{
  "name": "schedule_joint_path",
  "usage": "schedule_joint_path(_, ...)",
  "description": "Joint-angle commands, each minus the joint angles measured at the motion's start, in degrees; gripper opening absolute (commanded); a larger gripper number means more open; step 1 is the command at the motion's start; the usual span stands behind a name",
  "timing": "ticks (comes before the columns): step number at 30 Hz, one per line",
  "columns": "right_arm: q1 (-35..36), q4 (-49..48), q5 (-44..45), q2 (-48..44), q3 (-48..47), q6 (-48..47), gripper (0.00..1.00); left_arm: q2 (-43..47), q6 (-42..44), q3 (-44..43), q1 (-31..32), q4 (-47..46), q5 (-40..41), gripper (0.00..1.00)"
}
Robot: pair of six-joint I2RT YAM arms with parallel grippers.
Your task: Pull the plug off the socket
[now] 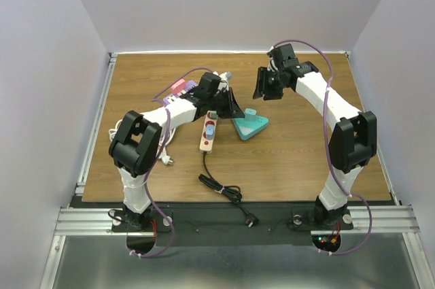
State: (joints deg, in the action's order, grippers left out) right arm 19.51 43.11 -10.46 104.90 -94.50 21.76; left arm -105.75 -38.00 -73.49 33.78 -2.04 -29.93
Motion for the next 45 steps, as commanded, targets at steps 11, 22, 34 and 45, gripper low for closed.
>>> schedule_joint_path(11, -0.08, 0.83, -2.89, 3.89, -3.41, -15.33, 0.71, -1.48, -5.86, 4.23, 0.59, -4.64, 3.73, 0.0)
schedule_joint_path(22, 1.85, -2.85, -9.65, 4.26, 0.18, -25.97, 0.79, 16.18, -5.77, 12.76, -4.33, -1.47, 7.87, 0.0)
schedule_joint_path(34, 6.07, -4.18, -7.3, 7.06, 0.99, -29.23, 0.78, 18.04, -4.72, 14.96, -7.58, -2.0, 6.38, 0.0)
schedule_joint_path(45, 6.95, -4.27, 2.01, 11.38, -0.77, -28.09, 0.43, 18.66, -3.57, 16.8, -9.61, -2.26, 4.8, 0.0)
